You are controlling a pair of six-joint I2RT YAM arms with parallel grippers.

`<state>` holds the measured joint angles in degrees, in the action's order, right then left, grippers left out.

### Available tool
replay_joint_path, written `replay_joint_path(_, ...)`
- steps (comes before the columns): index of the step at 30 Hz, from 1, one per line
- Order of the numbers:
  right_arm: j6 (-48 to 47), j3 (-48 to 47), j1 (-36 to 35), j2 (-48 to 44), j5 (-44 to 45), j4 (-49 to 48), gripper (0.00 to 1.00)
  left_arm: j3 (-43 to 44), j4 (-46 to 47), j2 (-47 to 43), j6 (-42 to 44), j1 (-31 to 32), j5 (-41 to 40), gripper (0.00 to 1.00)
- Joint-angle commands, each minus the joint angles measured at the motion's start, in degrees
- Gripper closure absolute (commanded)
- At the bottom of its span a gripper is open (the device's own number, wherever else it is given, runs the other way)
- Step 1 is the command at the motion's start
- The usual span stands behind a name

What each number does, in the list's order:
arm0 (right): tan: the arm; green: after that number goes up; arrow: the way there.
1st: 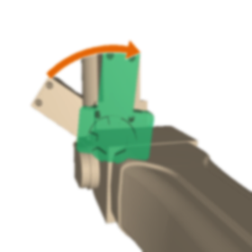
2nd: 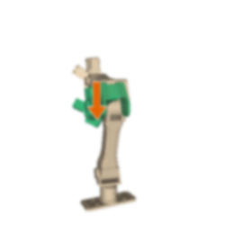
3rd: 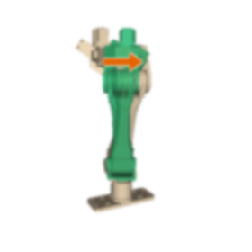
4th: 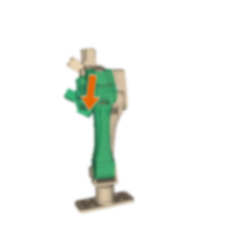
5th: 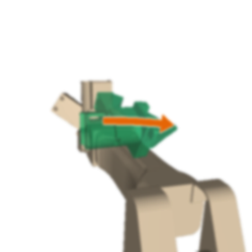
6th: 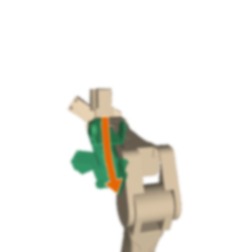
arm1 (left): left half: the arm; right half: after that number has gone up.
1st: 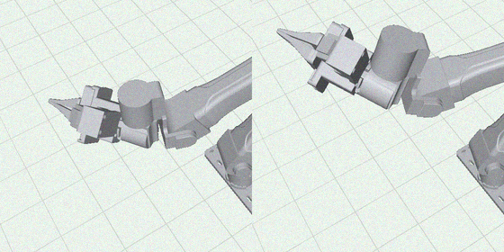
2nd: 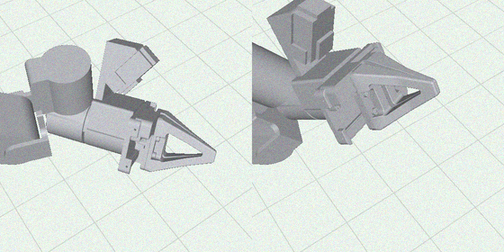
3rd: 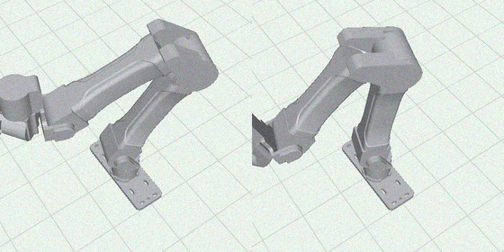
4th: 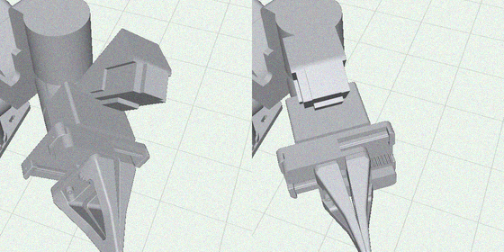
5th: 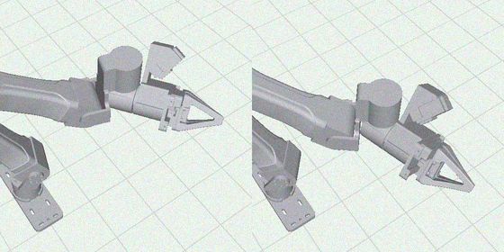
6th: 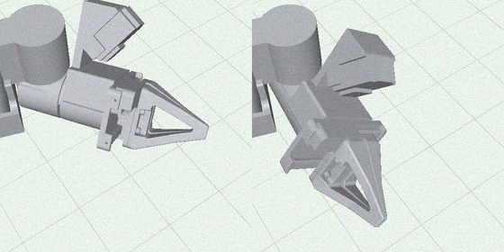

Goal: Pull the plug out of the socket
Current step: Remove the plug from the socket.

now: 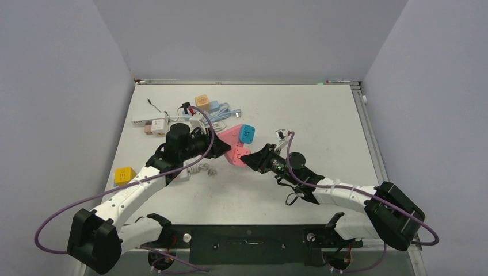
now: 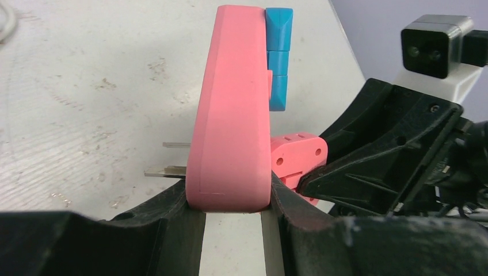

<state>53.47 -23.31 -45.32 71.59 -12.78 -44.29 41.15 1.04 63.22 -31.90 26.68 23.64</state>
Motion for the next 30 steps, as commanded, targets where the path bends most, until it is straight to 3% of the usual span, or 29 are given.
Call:
replay_joint_path(1,-1.5,-4.9,-2.8,1.7,8.2,6.9,0.87,3.8,-1.9,-2.5,2.6,1.2,-8.3,1.00)
replay_joint_path(7,-0.3,-12.7,-8.4,6.4,19.5,18.7,0.95,4.1,-5.7,-1.6,2.7,2.6,-13.4,1.00)
replay_joint_path(18,1.7,-16.9,-12.3,12.5,22.4,18.7,0.91,3.8,-5.1,-2.5,2.4,2.8,-13.6,1.00)
replay_joint_path(21,1.3,-15.9,-12.3,11.1,22.3,18.5,0.80,3.6,-4.7,-3.1,2.3,2.8,-13.5,1.00)
replay_joint_path(24,0.8,-14.6,-12.2,8.8,22.5,18.0,0.57,3.3,-4.3,-3.7,2.2,2.8,-13.7,1.00)
replay_joint_path(30,-3.4,-13.2,-12.2,2.9,22.7,20.2,0.22,3.1,-4.1,-4.4,2.1,2.8,-14.0,1.00)
